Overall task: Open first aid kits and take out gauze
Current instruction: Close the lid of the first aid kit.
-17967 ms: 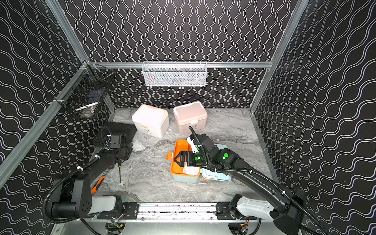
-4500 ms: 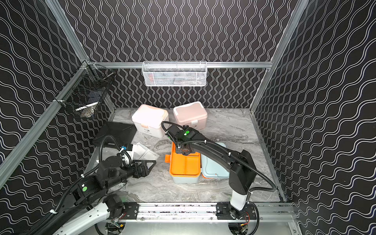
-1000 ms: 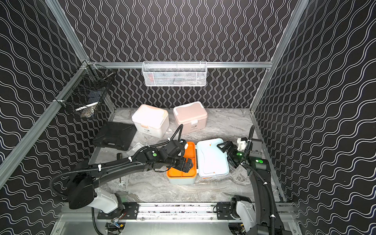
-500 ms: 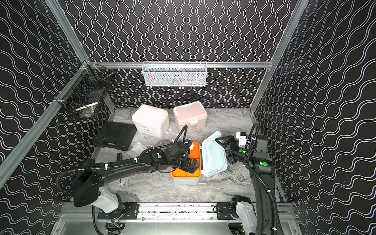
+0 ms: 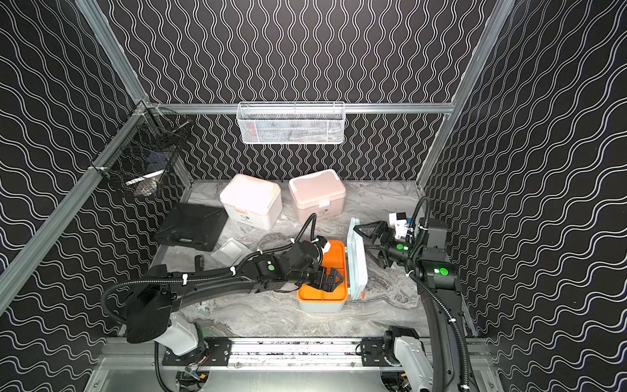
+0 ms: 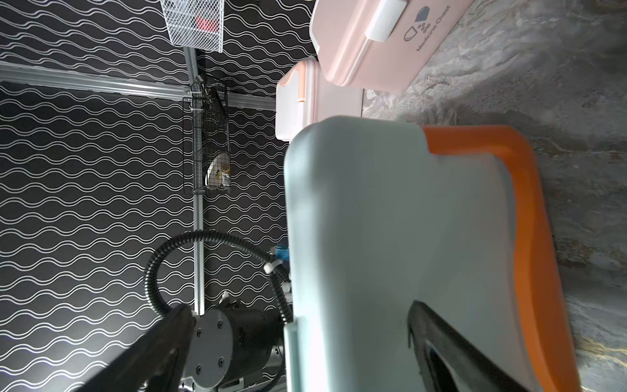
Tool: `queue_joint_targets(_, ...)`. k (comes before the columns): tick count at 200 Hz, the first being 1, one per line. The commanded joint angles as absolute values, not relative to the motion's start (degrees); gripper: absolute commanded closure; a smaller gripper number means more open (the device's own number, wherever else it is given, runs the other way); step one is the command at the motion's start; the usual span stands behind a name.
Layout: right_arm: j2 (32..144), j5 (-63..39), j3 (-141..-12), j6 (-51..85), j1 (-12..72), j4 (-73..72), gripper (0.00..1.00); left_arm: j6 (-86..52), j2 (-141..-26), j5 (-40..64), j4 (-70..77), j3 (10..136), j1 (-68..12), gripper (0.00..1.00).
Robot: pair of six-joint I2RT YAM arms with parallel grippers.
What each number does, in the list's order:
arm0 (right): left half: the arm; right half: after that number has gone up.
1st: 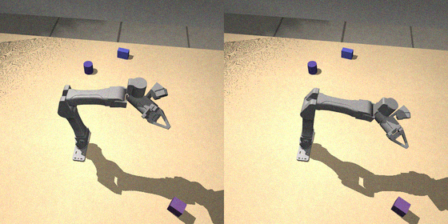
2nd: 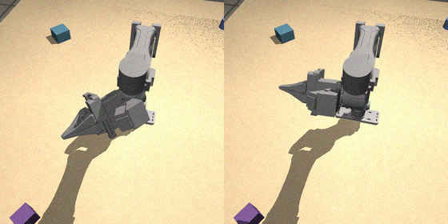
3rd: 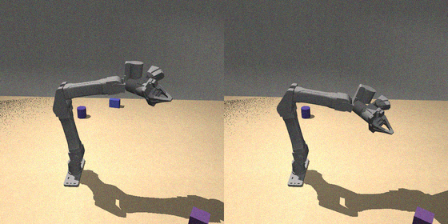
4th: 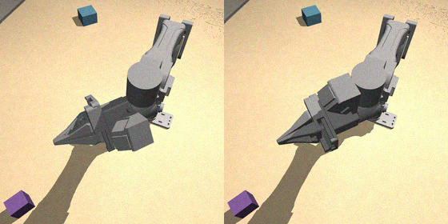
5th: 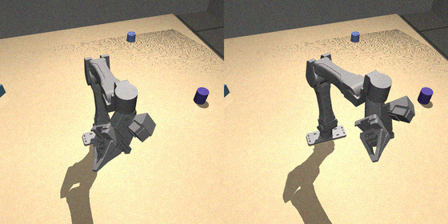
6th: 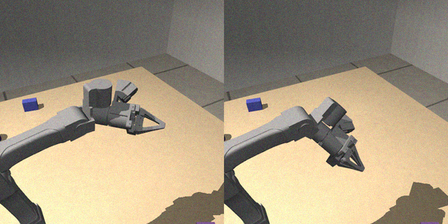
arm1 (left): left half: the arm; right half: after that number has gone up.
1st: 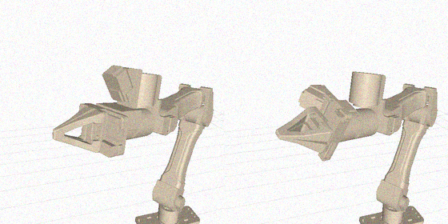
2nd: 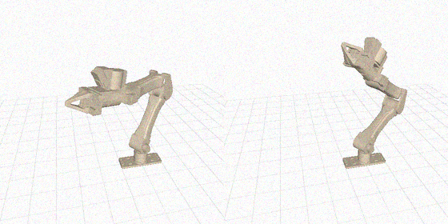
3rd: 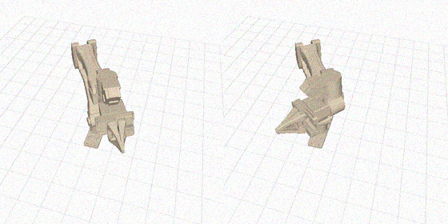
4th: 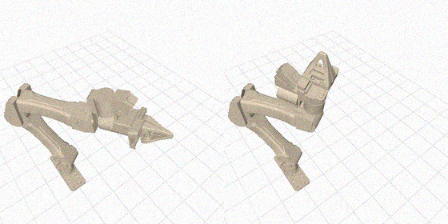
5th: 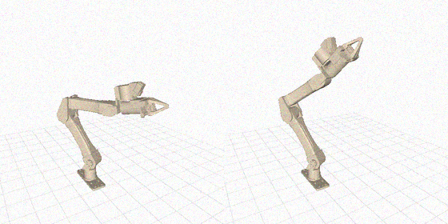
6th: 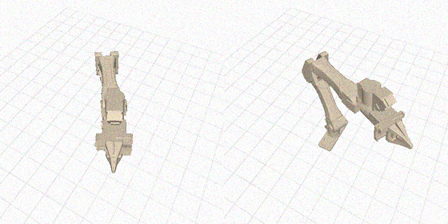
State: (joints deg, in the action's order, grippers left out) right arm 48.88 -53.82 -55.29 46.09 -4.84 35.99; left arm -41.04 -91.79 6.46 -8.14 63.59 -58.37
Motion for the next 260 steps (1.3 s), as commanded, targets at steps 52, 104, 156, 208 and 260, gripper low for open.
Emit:
queue_joint_targets(52,50.17,-48.99,-60.41,43.61,0.7,39.55,0.0,-42.54,-82.59,3.33,-7.66,59.39,-58.45,0.01)
queue_joint_targets(104,52.22,-44.72,-62.22,42.76,7.11,39.49,0.0,-42.16,-73.81,-0.7,-12.06,56.63,-58.36,0.01)
queue_joint_targets(156,56.33,-36.04,-64.48,42.58,19.1,38.91,0.0,-40.86,-63.05,-5.84,-18.53,52.98,-57.42,0.01)
queue_joint_targets(208,61.21,-28.68,-66.83,41.72,30.88,40.99,0.0,-41.16,-55.18,0.82,-20.3,47.5,-47.65,0.01)
queue_joint_targets(260,67.14,-16.7,-69.98,39.75,41.79,48.22,0.0,-42.19,-54.59,13.42,-14.96,43.47,-38.69,0.01)
